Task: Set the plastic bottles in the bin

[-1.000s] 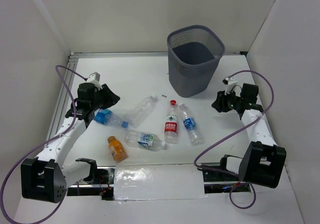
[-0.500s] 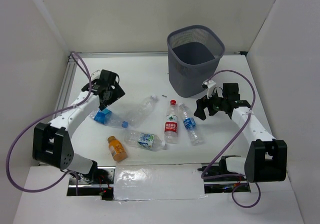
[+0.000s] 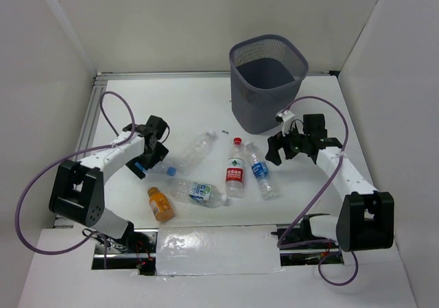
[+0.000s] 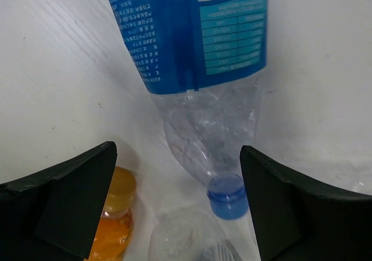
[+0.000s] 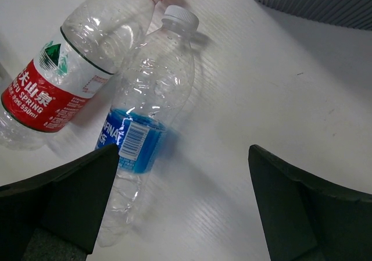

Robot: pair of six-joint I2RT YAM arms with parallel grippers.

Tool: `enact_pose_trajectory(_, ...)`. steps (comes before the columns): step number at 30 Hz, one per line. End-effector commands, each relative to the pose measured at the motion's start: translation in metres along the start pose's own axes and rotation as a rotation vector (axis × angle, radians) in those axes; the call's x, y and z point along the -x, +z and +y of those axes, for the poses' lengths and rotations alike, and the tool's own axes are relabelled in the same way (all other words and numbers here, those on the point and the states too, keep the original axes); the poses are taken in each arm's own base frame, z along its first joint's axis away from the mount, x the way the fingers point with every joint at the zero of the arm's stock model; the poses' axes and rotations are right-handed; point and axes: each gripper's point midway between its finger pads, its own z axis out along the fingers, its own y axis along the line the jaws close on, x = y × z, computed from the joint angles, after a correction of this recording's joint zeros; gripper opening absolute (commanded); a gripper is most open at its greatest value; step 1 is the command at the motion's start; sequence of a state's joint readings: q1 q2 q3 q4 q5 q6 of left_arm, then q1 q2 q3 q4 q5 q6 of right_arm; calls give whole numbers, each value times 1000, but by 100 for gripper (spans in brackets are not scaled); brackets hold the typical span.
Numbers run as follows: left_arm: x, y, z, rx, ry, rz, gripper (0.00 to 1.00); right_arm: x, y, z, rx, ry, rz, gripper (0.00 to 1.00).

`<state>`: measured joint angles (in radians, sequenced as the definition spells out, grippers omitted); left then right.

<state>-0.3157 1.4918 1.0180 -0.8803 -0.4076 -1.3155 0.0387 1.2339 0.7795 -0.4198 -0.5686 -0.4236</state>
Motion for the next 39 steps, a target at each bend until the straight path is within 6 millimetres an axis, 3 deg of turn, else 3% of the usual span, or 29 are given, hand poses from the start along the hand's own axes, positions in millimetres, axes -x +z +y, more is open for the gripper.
enact_pose_trajectory(1, -10, 29, -7, -4, -23, 8, 100, 10, 2, 1, -13, -32, -13, 99)
enact_pose_trajectory(5, -1, 50, -27, -28, -27, -17, 100, 6, 5, -1, -29, -34, 7, 99)
enact_pose_trajectory(7, -3, 58, -31, -13, -10, -12, 95, 6, 4, -5, -45, -30, 21, 99)
enact_pose_trajectory(9, 4, 55, -37, -28, -26, -19, 81, 13, 3, -2, -40, -40, 16, 99)
enact_pose_trajectory(10, 5, 52, -38, -37, -30, -23, 64, 13, 3, -2, -41, -29, 16, 99)
enact_pose_trajectory(13, 9, 40, -42, -86, -11, -40, 50, 12, 5, 10, -7, -6, 23, 99)
enact_pose_trajectory(14, 15, 28, -44, -123, -14, -56, 38, 13, 6, 13, 0, -3, 24, 97)
enact_pose_trajectory(17, 28, 2, -45, -178, 24, -106, 22, 8, 16, 24, 14, 7, 42, 97)
enact_pose_trajectory(18, 39, -25, -53, -248, 56, -156, 17, 8, 17, 31, 27, 17, 45, 98)
enact_pose_trajectory(20, 53, -57, -65, -340, 84, -215, 15, 9, 20, 33, 33, 22, 44, 100)
enact_pose_trajectory(23, 76, -130, -97, -572, 169, -329, 10, 7, 27, 36, 27, 11, 55, 100)
enact_pose_trajectory(24, 89, -167, -120, -718, 205, -381, 10, 6, 27, 35, 11, 22, 62, 100)
enact_pose_trajectory(27, 88, -234, -166, -1012, 311, -430, 10, 0, 34, 30, -42, 19, 73, 100)
enact_pose_trajectory(28, 100, -282, -188, -1157, 290, -493, 10, 0, 34, 29, -56, 32, 76, 100)
enact_pose_trajectory(29, 97, -282, -214, -1196, 323, -484, 10, -2, 35, 26, -71, 31, 77, 100)
enact_pose_trajectory(30, 89, -297, -233, -1274, 367, -473, 10, -3, 34, 24, -80, 31, 79, 100)
enact_pose_trajectory(31, 97, -348, -250, -1397, 351, -523, 10, -3, 35, 26, -82, 24, 82, 100)
enact_pose_trajectory(32, 94, -361, -267, -1454, 378, -530, 10, -1, 36, 25, -84, 21, 74, 100)
enact_pose_trajectory(33, 81, -343, -301, -1456, 411, -492, 10, -1, 35, 22, -99, 21, 77, 100)
enact_pose_trajectory(34, 79, -386, -312, -1566, 415, -519, 10, -1, 35, 22, -99, 21, 77, 100)
enact_pose_trajectory(35, 78, -400, -326, -1630, 419, -550, 10, -6, 36, 23, -97, 24, 85, 100)
enact_pose_trajectory(38, 63, -418, -365, -1752, 385, -555, 10, -7, 35, 21, -111, 21, 81, 100)
enact_pose_trajectory(39, 61, -412, -374, -1750, 381, -543, 10, -7, 34, 20, -120, 20, 83, 100)
